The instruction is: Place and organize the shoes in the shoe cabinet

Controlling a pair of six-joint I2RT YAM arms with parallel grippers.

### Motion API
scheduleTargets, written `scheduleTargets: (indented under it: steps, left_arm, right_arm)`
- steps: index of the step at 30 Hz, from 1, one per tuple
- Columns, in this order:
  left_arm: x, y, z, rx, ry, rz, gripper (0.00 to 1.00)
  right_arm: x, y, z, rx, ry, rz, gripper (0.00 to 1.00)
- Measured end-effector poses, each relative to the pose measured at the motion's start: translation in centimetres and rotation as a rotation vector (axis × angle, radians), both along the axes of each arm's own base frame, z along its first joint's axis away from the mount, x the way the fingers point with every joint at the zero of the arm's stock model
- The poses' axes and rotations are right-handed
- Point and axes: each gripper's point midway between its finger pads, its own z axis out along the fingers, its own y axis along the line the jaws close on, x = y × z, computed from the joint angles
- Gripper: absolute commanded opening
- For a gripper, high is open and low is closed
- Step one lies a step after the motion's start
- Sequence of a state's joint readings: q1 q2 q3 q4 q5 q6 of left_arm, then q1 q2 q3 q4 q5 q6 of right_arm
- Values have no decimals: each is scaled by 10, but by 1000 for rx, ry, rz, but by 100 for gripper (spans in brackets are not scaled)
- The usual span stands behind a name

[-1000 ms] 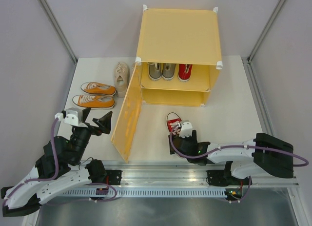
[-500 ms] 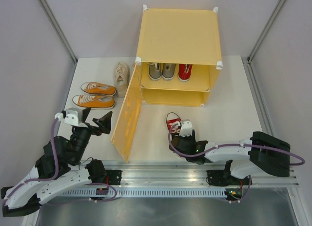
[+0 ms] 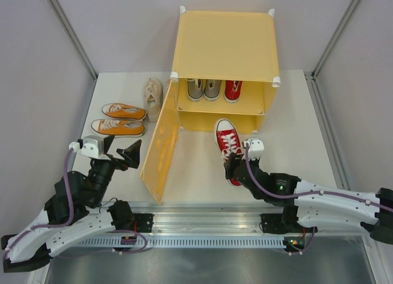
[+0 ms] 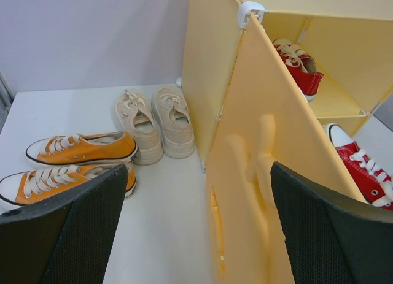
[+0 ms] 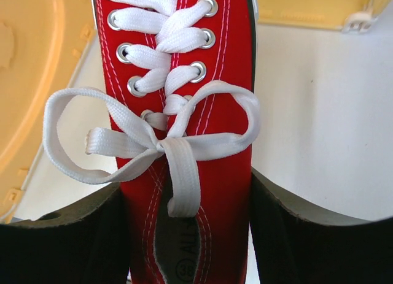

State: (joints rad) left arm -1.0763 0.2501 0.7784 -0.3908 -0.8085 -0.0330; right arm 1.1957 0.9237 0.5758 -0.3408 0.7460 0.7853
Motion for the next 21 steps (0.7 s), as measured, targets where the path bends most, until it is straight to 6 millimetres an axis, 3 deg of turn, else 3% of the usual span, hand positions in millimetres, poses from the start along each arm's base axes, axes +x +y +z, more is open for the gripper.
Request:
scheduleTargets:
  steps: [7,12,17,21]
  left_arm:
    - [0,0,0,-2,-1,0,100]
    - [-1,1,1,-4,-2,0,99]
    - [-1,2,1,-9,-5,0,100]
    - [-1,2,1,-9,-5,0,100]
  right_arm:
    - [24,-16,52,-15,-102,-65,1]
    - [69,-35,92,-28,-194,-194,1]
    - [115,-65,95,-119,-223,-327,1]
    - [137,-68,89,-204,-241,-336,1]
